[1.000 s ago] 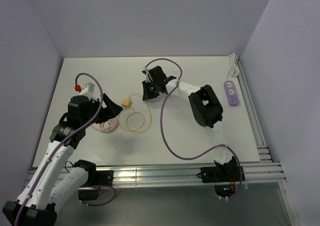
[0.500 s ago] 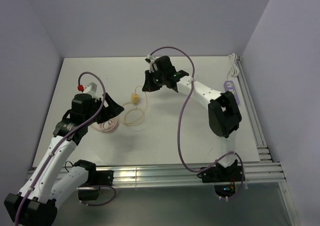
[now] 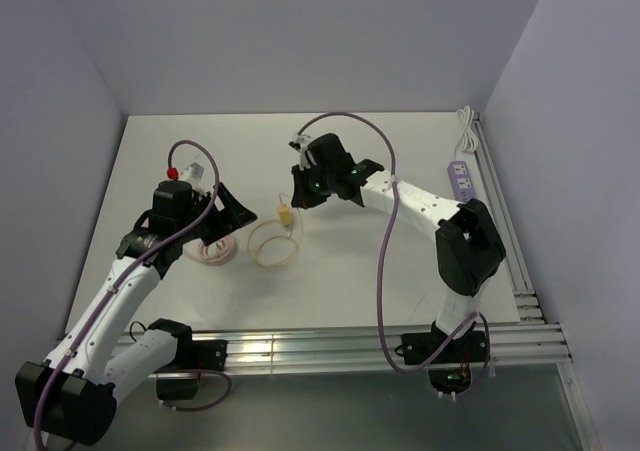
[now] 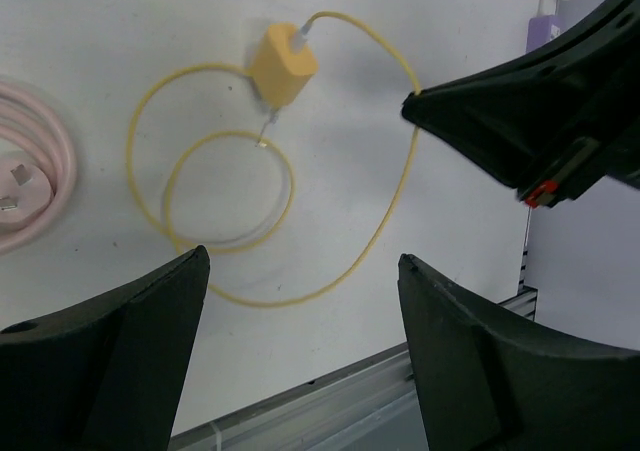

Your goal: Insert the plug

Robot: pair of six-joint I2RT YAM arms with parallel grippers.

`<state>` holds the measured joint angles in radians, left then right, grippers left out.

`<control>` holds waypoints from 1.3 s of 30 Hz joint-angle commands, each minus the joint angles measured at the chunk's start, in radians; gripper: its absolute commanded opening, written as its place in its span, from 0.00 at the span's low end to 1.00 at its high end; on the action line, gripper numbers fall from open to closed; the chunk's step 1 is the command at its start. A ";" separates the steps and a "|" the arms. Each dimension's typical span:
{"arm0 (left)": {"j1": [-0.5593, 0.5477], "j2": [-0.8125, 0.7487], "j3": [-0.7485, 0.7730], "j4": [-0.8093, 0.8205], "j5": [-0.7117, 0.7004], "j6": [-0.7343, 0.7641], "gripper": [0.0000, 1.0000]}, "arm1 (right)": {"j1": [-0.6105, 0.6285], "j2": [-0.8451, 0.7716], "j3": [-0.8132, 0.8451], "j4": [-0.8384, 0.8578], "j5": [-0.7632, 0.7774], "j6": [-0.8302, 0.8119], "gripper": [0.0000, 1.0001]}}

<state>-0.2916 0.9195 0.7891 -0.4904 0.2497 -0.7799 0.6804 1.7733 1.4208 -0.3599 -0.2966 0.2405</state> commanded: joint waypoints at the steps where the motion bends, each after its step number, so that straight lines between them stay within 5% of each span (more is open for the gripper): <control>1: -0.004 -0.013 0.004 0.038 0.031 -0.018 0.81 | 0.031 -0.044 -0.055 0.018 0.016 -0.009 0.00; 17: -0.004 -0.039 0.065 -0.134 -0.164 -0.018 0.83 | 0.199 -0.101 -0.217 0.096 0.063 0.048 0.04; 32: -0.004 0.104 -0.085 0.062 0.137 -0.206 0.86 | 0.200 -0.273 -0.333 0.236 0.044 0.054 0.02; 39: -0.004 0.174 -0.088 0.058 0.160 -0.344 0.91 | 0.211 -0.296 -0.365 0.277 -0.026 0.034 0.02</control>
<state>-0.2916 1.0813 0.6819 -0.4709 0.3702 -1.0431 0.8833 1.5021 1.0710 -0.1436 -0.2893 0.2958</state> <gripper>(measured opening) 0.909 0.031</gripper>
